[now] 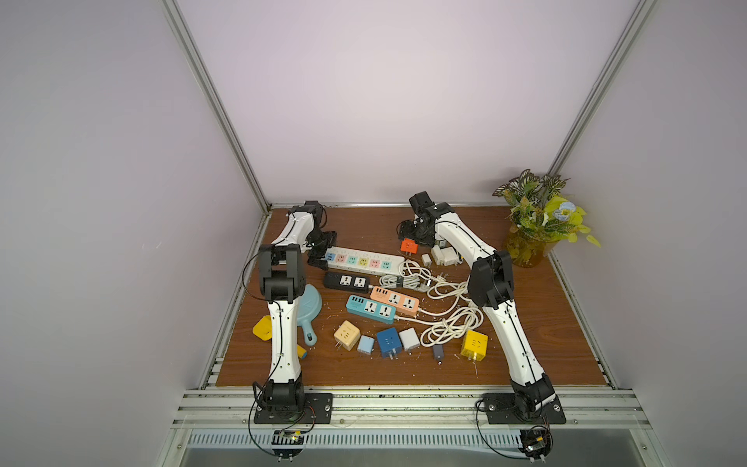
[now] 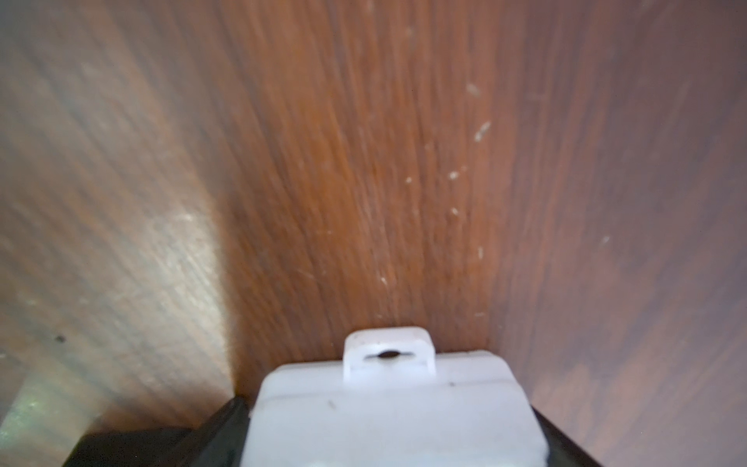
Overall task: Pull the plug off the socket
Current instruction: Place the plug at the center of the board.
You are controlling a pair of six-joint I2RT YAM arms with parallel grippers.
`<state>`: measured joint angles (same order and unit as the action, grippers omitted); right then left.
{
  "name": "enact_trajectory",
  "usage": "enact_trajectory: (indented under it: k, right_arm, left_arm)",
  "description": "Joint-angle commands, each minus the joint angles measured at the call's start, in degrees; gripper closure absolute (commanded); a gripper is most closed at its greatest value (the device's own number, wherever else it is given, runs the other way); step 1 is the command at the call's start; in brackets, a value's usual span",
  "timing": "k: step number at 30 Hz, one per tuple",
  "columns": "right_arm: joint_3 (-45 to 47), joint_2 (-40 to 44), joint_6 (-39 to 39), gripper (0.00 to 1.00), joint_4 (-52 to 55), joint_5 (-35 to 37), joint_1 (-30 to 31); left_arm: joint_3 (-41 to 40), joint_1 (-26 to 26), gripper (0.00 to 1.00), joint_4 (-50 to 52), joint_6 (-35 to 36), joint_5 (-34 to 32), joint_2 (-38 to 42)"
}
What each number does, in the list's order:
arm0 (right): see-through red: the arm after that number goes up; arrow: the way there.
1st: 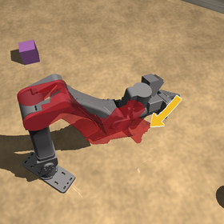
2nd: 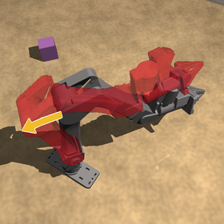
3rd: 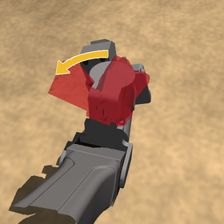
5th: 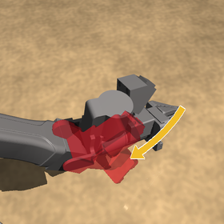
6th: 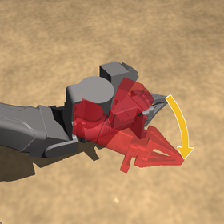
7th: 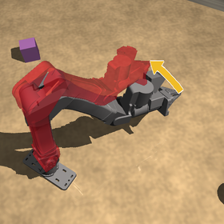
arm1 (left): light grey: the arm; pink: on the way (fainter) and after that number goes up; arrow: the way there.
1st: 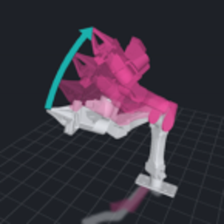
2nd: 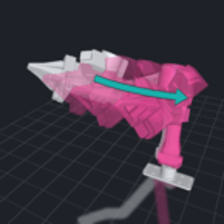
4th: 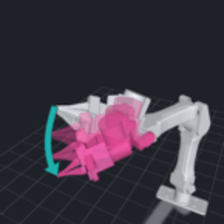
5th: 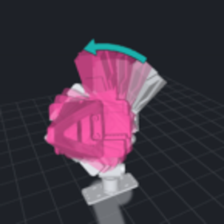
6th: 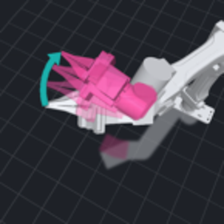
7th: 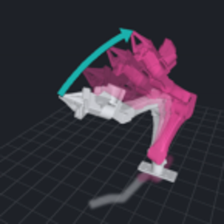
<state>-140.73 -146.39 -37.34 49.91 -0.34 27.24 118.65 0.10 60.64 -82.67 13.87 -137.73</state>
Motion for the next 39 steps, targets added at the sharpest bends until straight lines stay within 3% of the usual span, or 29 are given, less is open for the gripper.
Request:
enact_trajectory:
  k: [1,14,20,26,32,39]
  right_arm:
    - [-1.40,1.09,-0.60,0.13,-0.78,-0.07,-0.18]
    - [-4.78,3.42,2.45,0.09,-2.48,-0.17,-0.46]
    - [10.60,15.18,6.20,0.10,-6.89,3.84,1.12]
    - [20.98,20.99,8.03,0.24,-8.53,4.16,1.84]
    - [21.59,20.40,8.77,0.29,-7.57,5.04,3.26]
    - [15.58,14.47,9.35,0.44,-5.06,6.17,2.66]
  left_arm:
    - [-1.06,-0.39,0.00,1.85,0.56,-1.11,0.97]
    - [0.07,-0.46,0.00,1.85,1.94,-1.45,1.37]
    - [0.26,-0.45,0.00,1.85,2.56,-2.35,1.94]
    - [0.35,-0.49,0.00,1.85,3.02,-2.85,3.04]
    - [1.21,-0.45,0.00,1.94,3.99,-4.63,5.04]
    - [0.62,-0.61,0.00,1.98,4.63,-5.43,7.29]
